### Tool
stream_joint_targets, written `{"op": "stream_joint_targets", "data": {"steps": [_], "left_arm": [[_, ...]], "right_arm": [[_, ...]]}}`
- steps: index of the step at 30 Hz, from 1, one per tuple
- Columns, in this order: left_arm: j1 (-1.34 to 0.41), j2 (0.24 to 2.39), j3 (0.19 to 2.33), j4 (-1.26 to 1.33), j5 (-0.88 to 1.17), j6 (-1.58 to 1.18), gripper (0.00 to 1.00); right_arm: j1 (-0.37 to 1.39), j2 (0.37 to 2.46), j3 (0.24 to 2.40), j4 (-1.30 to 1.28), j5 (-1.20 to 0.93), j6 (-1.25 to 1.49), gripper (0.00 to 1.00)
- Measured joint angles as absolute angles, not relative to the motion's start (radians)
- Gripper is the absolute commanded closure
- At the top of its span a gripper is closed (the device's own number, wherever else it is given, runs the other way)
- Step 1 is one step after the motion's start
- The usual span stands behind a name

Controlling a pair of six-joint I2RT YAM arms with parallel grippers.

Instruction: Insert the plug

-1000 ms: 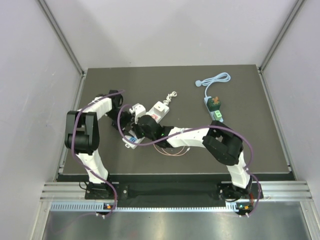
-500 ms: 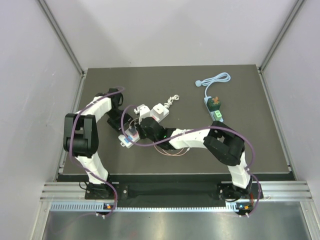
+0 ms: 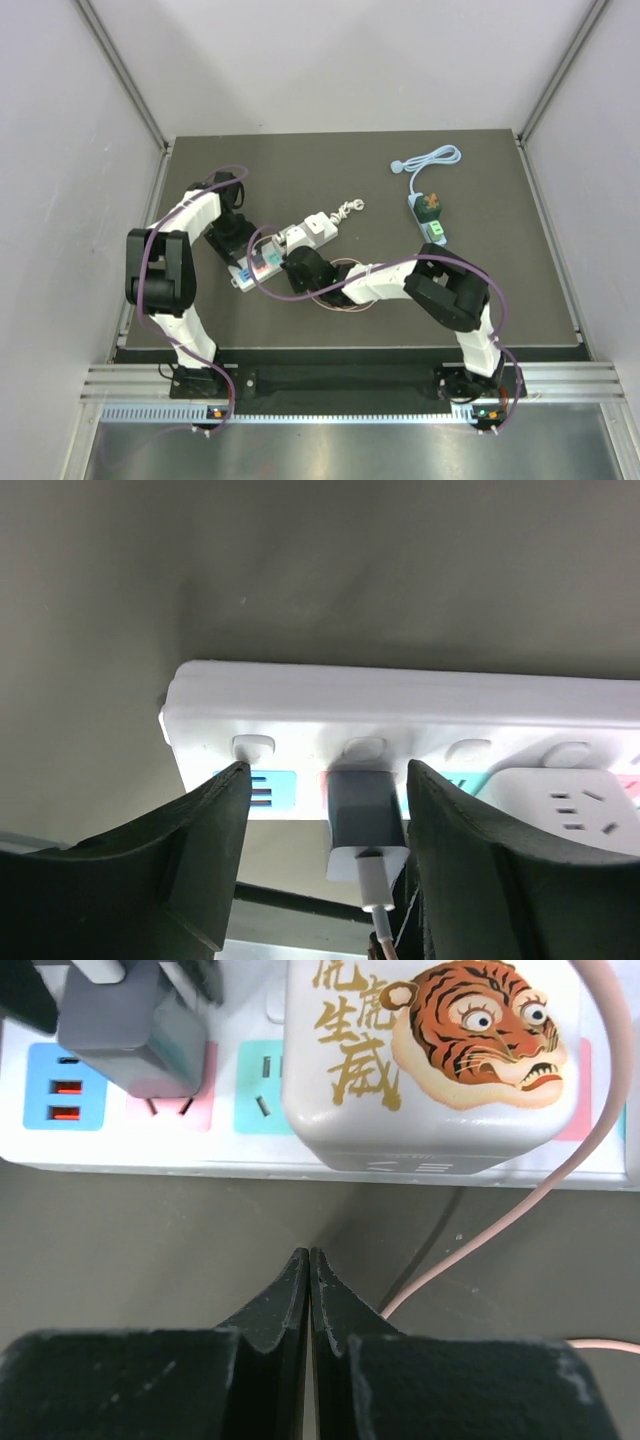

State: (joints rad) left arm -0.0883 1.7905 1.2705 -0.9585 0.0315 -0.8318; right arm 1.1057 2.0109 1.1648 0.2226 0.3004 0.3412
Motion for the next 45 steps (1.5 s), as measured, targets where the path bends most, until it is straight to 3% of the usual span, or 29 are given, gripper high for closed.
{"op": "stream_joint_targets", "data": {"steps": [7, 16, 18, 22, 23, 25, 26, 37, 45], "left_arm": [[-0.086, 1.791, 1.324, -0.949, 0.040, -0.811, 0.25], [-0.086, 1.791, 1.404, -0.980, 0.024, -0.791, 0.26], [-0.086, 1.792, 1.452, -0.994, -0.001, -0.785, 0.30], [-0.084, 1.792, 1.539, -1.009, -0.057, -0.762, 0.47], [-0.084, 1.792, 1.557, -1.011, -0.076, -0.753, 0.71], [-0.082, 1.782, 1.570, -1.002, -0.103, -0.732, 0.93], [-0.081, 1.775, 1.569, -1.001, -0.109, -0.720, 1.00], [-0.093, 1.306, 1.107, -0.820, -0.039, -0.614, 1.00], [-0.095, 1.279, 1.020, -0.734, 0.098, -0.622, 1.00]], "right_arm": [[1.118, 1.930, 1.119, 0.216, 0.294, 0.340, 1.00], [1.122, 1.842, 1.114, 0.216, 0.295, 0.332, 1.00], [1.124, 1.818, 1.097, 0.215, 0.295, 0.332, 1.00], [1.124, 1.781, 1.068, 0.200, 0.296, 0.333, 1.00], [1.124, 1.773, 1.062, 0.193, 0.297, 0.333, 1.00], [1.124, 1.751, 1.047, 0.184, 0.297, 0.334, 1.00], [1.124, 1.735, 1.034, 0.178, 0.299, 0.335, 1.00], [1.131, 1.453, 0.818, 0.170, 0.327, 0.387, 1.00], [1.131, 1.358, 0.796, 0.171, 0.340, 0.412, 1.00]]}}
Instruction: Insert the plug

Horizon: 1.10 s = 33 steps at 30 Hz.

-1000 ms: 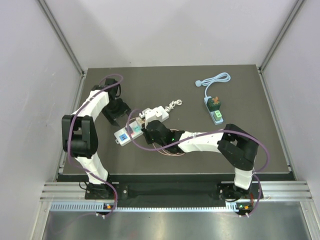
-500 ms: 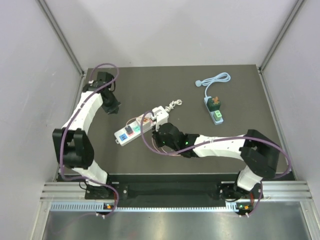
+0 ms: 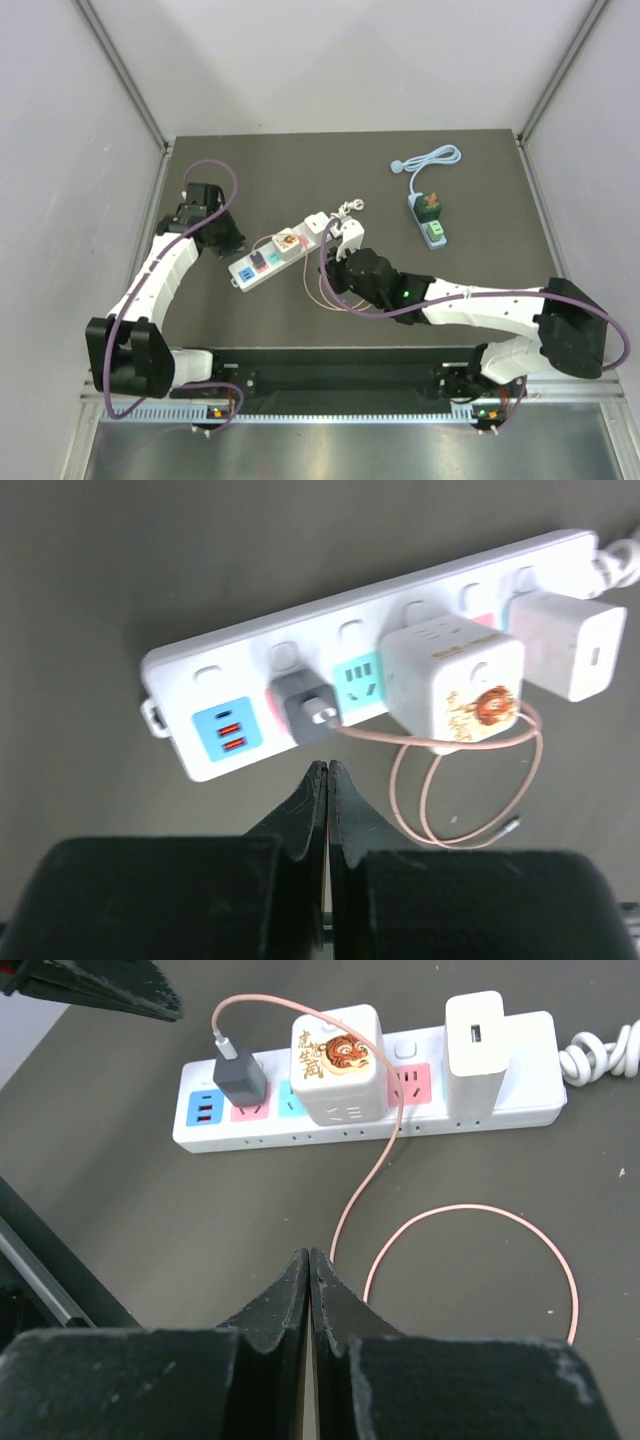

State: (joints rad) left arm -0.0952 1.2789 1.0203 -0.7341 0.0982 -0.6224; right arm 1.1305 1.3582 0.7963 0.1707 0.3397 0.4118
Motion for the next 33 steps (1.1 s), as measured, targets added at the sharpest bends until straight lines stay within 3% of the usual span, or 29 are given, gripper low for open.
{"op": "stream_joint_targets", "data": {"steps": [24, 33], "left_arm": [[-0.106, 1.312, 0.787, -0.473, 0.239, -0.758, 1.00], [-0.113, 1.312, 0.852, -0.559, 0.127, -0.741, 1.00]], "right_arm": [[1.131, 1.282, 0.796, 0.143, 0.360, 0.415, 1.00], [1.132, 1.270, 0.799, 0.094, 0.367, 0.422, 1.00]]}}
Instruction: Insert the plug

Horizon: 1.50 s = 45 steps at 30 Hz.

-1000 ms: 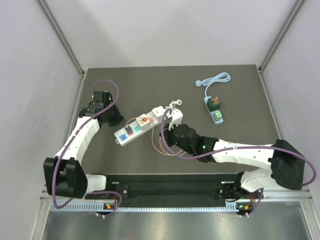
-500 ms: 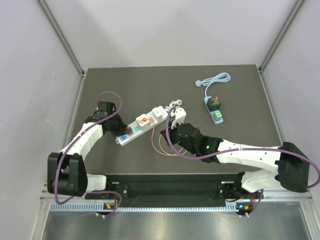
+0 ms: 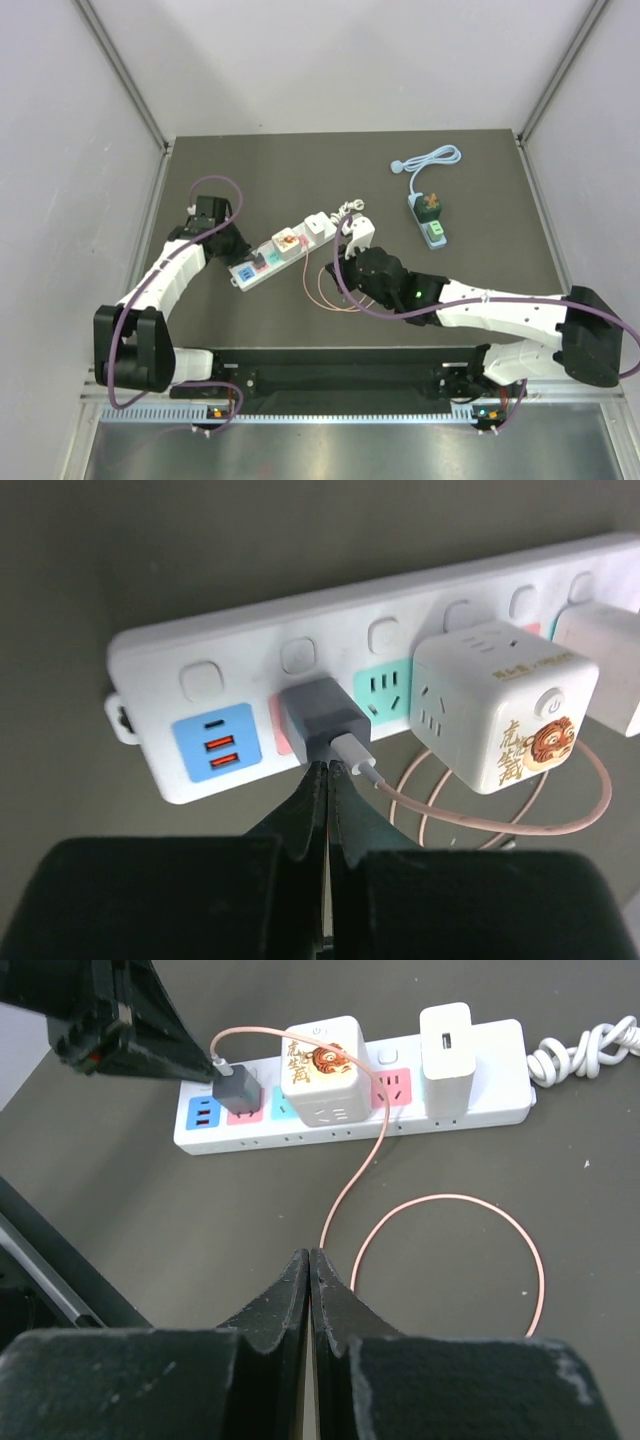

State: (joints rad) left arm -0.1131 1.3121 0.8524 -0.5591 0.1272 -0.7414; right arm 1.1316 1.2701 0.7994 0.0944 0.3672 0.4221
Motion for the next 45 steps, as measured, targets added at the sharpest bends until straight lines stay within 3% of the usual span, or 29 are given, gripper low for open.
{"op": "stream_joint_targets", "data": {"steps": [7, 30, 32, 34, 35, 36, 37, 38, 39, 40, 45], "left_arm": [[-0.111, 1.312, 0.941, -0.593, 0.078, -0.708, 1.00], [-0.106, 1.410, 0.872, -0.526, 0.053, -0.729, 1.00], [-0.106, 1.409, 0.899, -0.562, 0.048, -0.722, 0.90], [-0.107, 1.409, 0.950, -0.606, 0.025, -0.707, 0.78], [-0.107, 1.410, 0.988, -0.632, 0.010, -0.700, 0.65], [-0.107, 1.410, 1.029, -0.649, -0.005, -0.685, 0.45], [-0.107, 1.410, 1.076, -0.669, -0.018, -0.669, 0.37], [-0.107, 1.409, 1.111, -0.676, -0.022, -0.665, 0.11], [-0.107, 1.405, 1.151, -0.677, -0.019, -0.641, 0.02], [-0.106, 1.398, 1.182, -0.676, -0.003, -0.623, 0.02], [-0.134, 1.281, 1.226, -0.666, 0.170, -0.530, 0.01]], "right_arm": [[1.139, 1.221, 0.801, 0.051, 0.370, 0.439, 1.00], [1.143, 1.169, 0.809, -0.001, 0.392, 0.447, 0.98], [1.143, 1.164, 0.816, -0.009, 0.392, 0.449, 0.97], [1.143, 1.161, 0.826, -0.020, 0.392, 0.451, 0.92], [1.143, 1.158, 0.830, -0.027, 0.392, 0.456, 0.82], [1.143, 1.153, 0.834, -0.038, 0.391, 0.464, 0.76], [1.143, 1.148, 0.834, -0.047, 0.392, 0.466, 0.67], [1.143, 1.139, 0.834, -0.063, 0.393, 0.476, 0.53], [1.143, 1.127, 0.834, -0.080, 0.397, 0.486, 0.08], [1.143, 1.114, 0.834, -0.096, 0.403, 0.496, 0.00], [1.143, 1.040, 0.859, -0.218, 0.491, 0.522, 0.00]]}}
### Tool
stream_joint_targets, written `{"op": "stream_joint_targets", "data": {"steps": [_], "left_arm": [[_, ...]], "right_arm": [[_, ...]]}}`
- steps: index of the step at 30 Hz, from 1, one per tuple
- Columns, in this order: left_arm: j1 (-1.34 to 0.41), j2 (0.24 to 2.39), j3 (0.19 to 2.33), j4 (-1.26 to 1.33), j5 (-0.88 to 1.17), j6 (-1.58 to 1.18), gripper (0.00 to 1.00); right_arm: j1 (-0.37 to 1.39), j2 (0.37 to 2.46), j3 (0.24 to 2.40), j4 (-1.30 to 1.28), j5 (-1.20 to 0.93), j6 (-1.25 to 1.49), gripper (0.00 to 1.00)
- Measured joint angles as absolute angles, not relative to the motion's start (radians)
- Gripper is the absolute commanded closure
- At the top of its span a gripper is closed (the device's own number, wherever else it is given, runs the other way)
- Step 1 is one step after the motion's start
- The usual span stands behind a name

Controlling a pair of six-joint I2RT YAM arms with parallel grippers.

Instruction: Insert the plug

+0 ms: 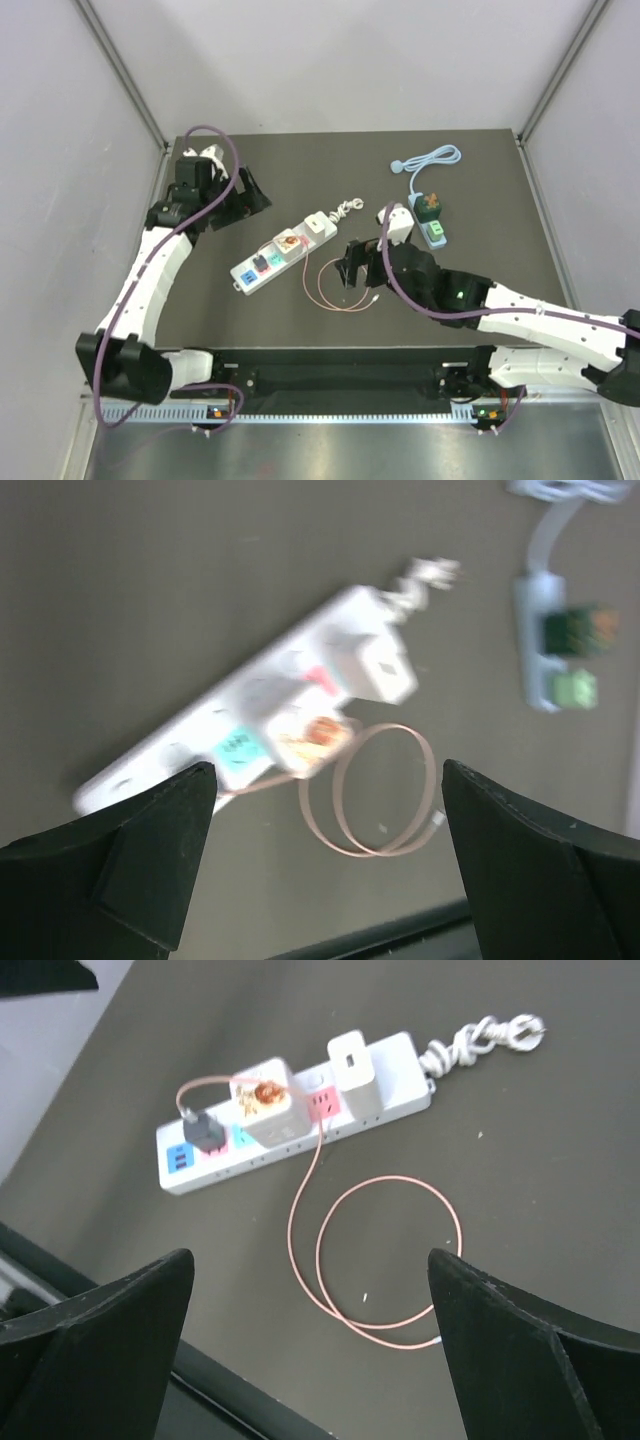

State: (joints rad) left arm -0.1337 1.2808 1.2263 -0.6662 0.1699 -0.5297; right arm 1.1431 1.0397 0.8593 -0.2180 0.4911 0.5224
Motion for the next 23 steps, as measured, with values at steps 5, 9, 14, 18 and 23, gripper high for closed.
{"op": "stream_joint_targets", "data": {"steps": [5, 9, 14, 18, 23], "left_arm": [[-0.270, 1.116, 1.216, -0.587, 0.316, -0.464, 0.01], [-0.338, 0.974, 1.162, -0.473, 0.430, -0.442, 0.01], [-0.337, 0.888, 1.097, -0.372, 0.527, -0.440, 0.01], [-0.337, 0.871, 1.084, -0.332, 0.558, -0.431, 0.01], [-0.337, 0.867, 1.084, -0.290, 0.561, -0.426, 0.01]], "right_arm": [[1.142, 1.027, 1.018, -0.387, 0.590, 0.564, 0.00], [1.142, 0.992, 1.150, -0.502, 0.634, 0.587, 0.00], [1.142, 0.853, 1.172, -0.572, 0.656, 0.596, 0.00], [1.142, 0.734, 1.152, -0.572, 0.700, 0.596, 0.00], [1.142, 0.643, 1.106, -0.568, 0.763, 0.595, 0.00]]}}
